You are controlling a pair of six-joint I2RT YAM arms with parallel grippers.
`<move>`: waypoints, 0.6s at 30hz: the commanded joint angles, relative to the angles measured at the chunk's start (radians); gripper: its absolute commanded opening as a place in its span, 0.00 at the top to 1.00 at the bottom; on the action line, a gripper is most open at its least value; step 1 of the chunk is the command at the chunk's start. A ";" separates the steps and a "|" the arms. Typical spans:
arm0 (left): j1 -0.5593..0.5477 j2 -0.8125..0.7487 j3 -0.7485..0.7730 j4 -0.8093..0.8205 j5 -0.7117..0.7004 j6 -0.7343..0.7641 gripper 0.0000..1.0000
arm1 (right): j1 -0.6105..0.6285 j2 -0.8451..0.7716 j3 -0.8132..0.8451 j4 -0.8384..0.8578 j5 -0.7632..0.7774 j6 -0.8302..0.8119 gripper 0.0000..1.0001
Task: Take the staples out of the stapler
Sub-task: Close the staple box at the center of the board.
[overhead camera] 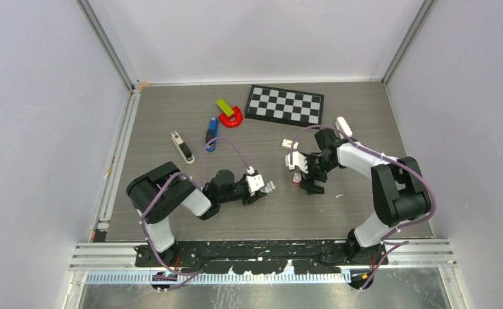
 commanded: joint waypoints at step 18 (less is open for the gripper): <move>-0.001 0.073 0.026 0.103 0.123 -0.031 0.68 | 0.079 -0.007 -0.018 0.015 0.001 -0.111 0.43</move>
